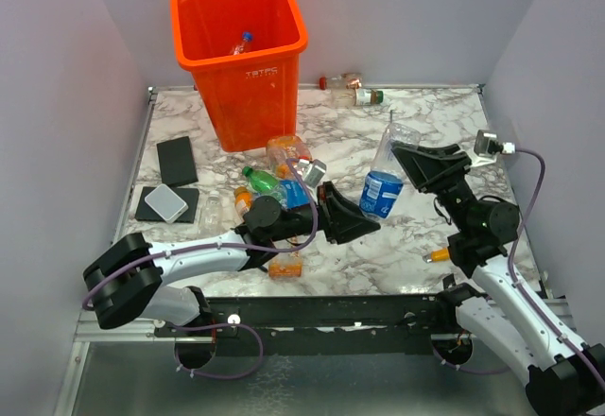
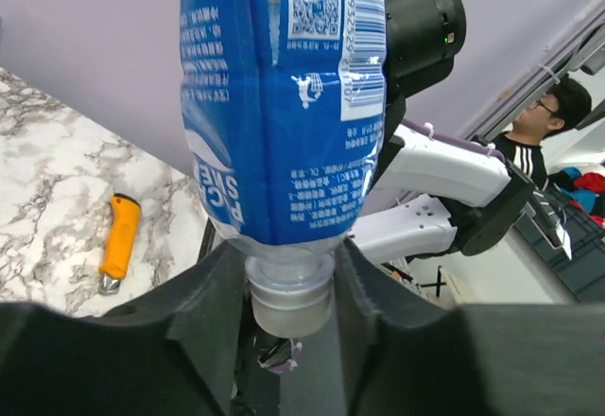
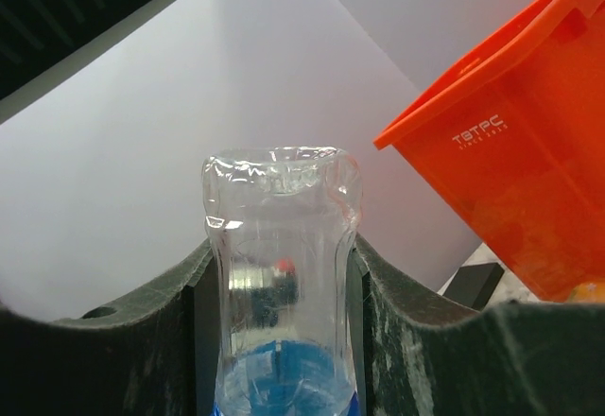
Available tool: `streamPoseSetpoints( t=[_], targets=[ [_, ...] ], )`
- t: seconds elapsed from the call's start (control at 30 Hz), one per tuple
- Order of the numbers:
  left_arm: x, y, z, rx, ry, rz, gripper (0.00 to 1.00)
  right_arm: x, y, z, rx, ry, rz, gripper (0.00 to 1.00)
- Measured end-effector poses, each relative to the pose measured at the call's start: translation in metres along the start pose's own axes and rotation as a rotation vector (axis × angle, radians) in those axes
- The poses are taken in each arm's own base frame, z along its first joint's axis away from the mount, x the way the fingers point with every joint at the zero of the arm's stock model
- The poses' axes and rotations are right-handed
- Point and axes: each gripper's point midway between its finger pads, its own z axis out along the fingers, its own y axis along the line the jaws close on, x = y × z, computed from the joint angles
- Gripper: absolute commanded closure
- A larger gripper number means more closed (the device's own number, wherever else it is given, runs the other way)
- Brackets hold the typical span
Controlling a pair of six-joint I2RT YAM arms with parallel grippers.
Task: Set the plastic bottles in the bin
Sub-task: Pick up the plastic bottle at the center of the board, then place the plastic bottle in the trash bin.
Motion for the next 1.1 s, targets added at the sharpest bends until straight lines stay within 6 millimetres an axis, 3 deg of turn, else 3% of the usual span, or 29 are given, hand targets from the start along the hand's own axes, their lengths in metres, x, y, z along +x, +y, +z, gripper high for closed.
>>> streamPoseSetpoints(
  t=[0.03, 0.07, 0.1, 0.13, 0.2, 0.37, 0.47, 0.53, 0.67, 0.77, 0.93, 1.0, 1.1],
  targets=[
    [-0.001, -0.002, 0.001, 0.006, -0.003, -0.004, 0.80, 0.000, 0.000, 0.000, 0.002, -0.002, 0.001, 0.67],
    [0.000, -0.003, 0.001, 0.009, 0.000, -0.015, 0.93, -0.001, 0.001, 0.000, -0.001, -0.005, -0.003, 0.57],
    [0.002, -0.003, 0.002, 0.012, 0.005, -0.022, 1.00, -0.001, 0.001, -0.001, -0.003, -0.006, -0.009, 0.37],
    [0.002, -0.003, 0.002, 0.014, 0.005, -0.026, 1.00, -0.002, 0.002, -0.001, -0.004, -0.007, -0.015, 0.22],
    [0.002, -0.004, 0.002, 0.018, 0.007, -0.029, 1.00, -0.001, 0.001, -0.001, -0.003, -0.002, -0.022, 0.04],
    [-0.004, -0.005, -0.001, -0.003, -0.004, 0.009, 1.00, -0.004, 0.004, 0.008, 0.087, 0.075, -0.069, 0.00],
    [-0.028, -0.006, -0.011, -0.050, -0.057, 0.080, 1.00, -0.020, 0.023, 0.014, 0.133, 0.104, -0.159, 0.00],
    [-0.053, -0.003, -0.021, -0.105, -0.114, 0.138, 1.00, -0.033, 0.039, 0.014, 0.149, 0.109, -0.229, 0.00],
    [-0.124, 0.014, -0.041, -0.288, -0.254, 0.285, 1.00, -0.048, 0.059, -0.002, 0.189, 0.111, -0.341, 0.00],
    [-0.193, 0.028, -0.054, -0.498, -0.355, 0.419, 1.00, -0.050, 0.059, -0.021, 0.230, 0.104, -0.392, 0.00],
    [-0.315, 0.033, -0.078, -0.897, -0.526, 0.687, 1.00, -0.034, 0.025, -0.045, 0.334, 0.134, -0.396, 0.00],
    [-0.345, 0.036, -0.092, -1.015, -0.572, 0.764, 1.00, -0.022, 0.004, -0.054, 0.388, 0.167, -0.379, 0.01],
    [-0.387, 0.060, -0.124, -1.199, -0.626, 0.839, 1.00, -0.007, -0.017, -0.064, 0.443, 0.215, -0.355, 0.01]
  ],
)
